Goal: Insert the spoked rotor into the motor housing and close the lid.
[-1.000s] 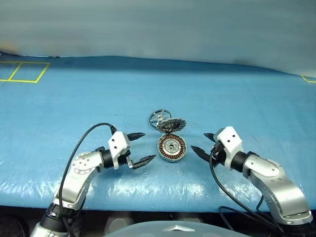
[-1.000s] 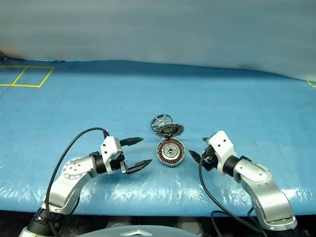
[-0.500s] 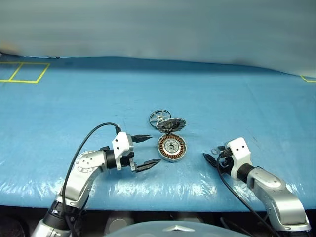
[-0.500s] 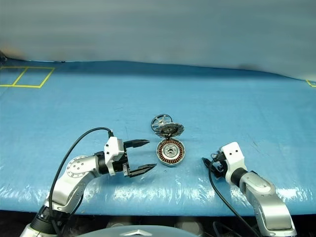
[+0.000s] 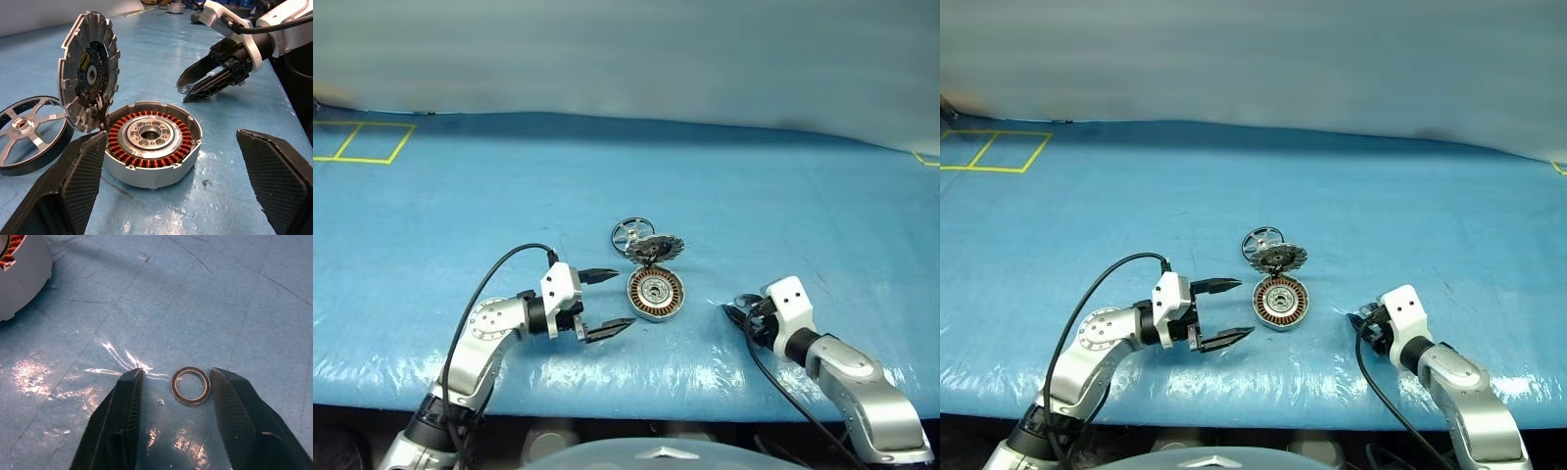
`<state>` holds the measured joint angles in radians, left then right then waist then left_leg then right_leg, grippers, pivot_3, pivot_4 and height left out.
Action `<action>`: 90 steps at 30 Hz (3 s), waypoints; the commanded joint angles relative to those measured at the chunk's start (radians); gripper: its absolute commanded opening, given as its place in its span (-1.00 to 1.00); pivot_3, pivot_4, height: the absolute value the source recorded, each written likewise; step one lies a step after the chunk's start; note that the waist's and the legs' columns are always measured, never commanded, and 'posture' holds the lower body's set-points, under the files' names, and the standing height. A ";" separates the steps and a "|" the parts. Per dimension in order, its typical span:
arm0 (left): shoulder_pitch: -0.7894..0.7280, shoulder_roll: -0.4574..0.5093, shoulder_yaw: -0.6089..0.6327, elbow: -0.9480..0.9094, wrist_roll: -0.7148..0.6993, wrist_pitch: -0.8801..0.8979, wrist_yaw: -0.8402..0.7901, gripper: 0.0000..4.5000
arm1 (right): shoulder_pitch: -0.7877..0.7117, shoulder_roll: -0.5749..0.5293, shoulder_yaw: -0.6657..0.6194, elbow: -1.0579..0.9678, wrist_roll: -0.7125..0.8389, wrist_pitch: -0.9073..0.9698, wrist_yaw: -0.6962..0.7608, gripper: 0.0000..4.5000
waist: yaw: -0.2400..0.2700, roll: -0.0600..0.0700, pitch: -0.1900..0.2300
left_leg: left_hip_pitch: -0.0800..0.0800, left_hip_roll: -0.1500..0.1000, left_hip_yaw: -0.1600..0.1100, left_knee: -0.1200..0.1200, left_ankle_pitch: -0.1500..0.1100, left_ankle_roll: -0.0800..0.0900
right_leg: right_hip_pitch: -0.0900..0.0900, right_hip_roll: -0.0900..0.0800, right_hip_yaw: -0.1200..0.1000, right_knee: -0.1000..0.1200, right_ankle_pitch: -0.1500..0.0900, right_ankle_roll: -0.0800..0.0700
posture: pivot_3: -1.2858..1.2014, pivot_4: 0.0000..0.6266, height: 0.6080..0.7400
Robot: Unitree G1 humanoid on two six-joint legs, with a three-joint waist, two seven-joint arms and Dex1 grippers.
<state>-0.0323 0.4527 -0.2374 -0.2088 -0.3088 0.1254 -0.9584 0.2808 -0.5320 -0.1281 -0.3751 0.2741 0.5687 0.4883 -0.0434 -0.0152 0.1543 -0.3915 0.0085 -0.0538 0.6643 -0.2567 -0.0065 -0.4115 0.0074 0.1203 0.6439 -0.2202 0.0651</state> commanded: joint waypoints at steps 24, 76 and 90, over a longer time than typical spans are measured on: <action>0.028 0.024 0.017 -0.145 -0.029 0.086 0.070 1.00 | -0.243 -0.040 0.197 -0.242 0.062 0.106 0.102 -0.71 | -0.005 0.001 0.001 | -0.002 0.000 -0.001 -0.001 0.000 0.000 | -0.002 0.001 0.000 0.000 0.000 0.000 | 0.03 -0.52 1.00; 0.098 0.044 0.032 -0.138 -0.001 0.064 0.102 1.00 | -0.397 -0.009 0.366 0.012 -0.013 0.041 0.219 -0.71 | -0.017 0.001 0.001 | -0.001 0.000 -0.001 -0.001 0.000 0.000 | -0.002 0.001 0.000 0.000 0.000 0.000 | 0.03 -0.52 1.00; 0.104 0.042 0.032 -0.116 0.012 0.041 0.099 1.00 | -0.395 -0.010 0.393 0.048 -0.050 0.035 0.212 -0.71 | -0.017 0.001 0.001 | -0.001 0.000 -0.001 -0.001 0.000 0.000 | -0.002 0.001 0.000 0.000 0.000 0.000 | 0.03 -0.52 1.00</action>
<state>0.0697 0.4950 -0.2072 -0.3177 -0.2952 0.1873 -0.8527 -0.1159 -0.5361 0.2580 -0.3436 0.2402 0.5972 0.6984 -0.0607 -0.0140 0.1553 -0.3926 0.0087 -0.0546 0.6635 -0.2567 -0.0066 -0.4132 0.0080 0.1199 0.6443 -0.2202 0.0651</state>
